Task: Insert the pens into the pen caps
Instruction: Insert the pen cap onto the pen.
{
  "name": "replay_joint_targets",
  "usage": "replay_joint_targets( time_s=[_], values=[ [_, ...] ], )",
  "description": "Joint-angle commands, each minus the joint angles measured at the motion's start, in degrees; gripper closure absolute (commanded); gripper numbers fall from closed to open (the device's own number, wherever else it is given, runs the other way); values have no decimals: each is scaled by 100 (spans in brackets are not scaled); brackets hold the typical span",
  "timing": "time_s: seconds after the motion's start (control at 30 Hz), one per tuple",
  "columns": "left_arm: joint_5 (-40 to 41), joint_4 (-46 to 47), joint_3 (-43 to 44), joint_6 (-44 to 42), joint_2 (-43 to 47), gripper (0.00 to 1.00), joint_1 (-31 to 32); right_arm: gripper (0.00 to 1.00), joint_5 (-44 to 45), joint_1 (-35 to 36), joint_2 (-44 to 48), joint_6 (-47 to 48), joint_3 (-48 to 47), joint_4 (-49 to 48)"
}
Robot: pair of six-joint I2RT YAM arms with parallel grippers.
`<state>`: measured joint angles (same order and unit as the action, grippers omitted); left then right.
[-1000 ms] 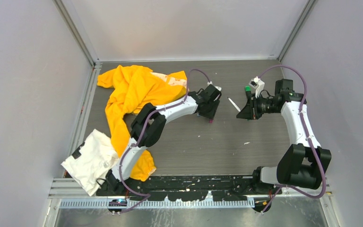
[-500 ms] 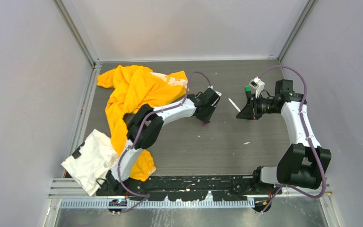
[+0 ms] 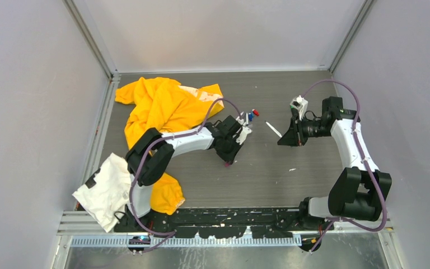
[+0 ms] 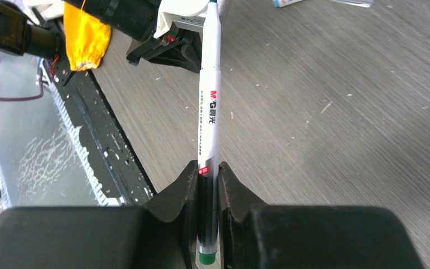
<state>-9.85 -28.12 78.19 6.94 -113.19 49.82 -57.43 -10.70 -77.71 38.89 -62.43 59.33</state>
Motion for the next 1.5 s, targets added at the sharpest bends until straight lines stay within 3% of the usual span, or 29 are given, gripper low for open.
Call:
replay_joint_targets(
  time_s=[0.0, 0.27, 0.43, 0.5, 0.57, 0.67, 0.77, 1.47],
  values=[
    [-741, 184, -330, -517, 459, 93, -172, 99, -320, 168, -66, 1173, -91, 707],
    [-522, -377, -641, -1509, 783, 88, -348, 99, -99, 621, -152, 2477, -111, 1461],
    [-428, -437, -622, -1724, 754, 80, -422, 99, 470, 994, -206, 4191, -143, 2393],
    [-427, -385, -621, -1749, 780, 76, -444, 99, 772, 1068, -232, 4557, -182, 2567],
    [-379, -306, -656, -1728, 857, 67, -447, 99, 1019, 1259, -306, 4725, -271, 2631],
    [-342, -36, -803, -1631, 1092, 59, -470, 99, 1120, 1382, -449, 4897, -414, 2755],
    [-331, 134, -994, -1525, 1349, 56, -544, 99, 1104, 1561, -546, 4921, -486, 2731],
    [-895, 109, -1200, -1520, 973, 64, -649, 99, 1045, 2073, -728, 4362, -409, 2304]
  ],
)
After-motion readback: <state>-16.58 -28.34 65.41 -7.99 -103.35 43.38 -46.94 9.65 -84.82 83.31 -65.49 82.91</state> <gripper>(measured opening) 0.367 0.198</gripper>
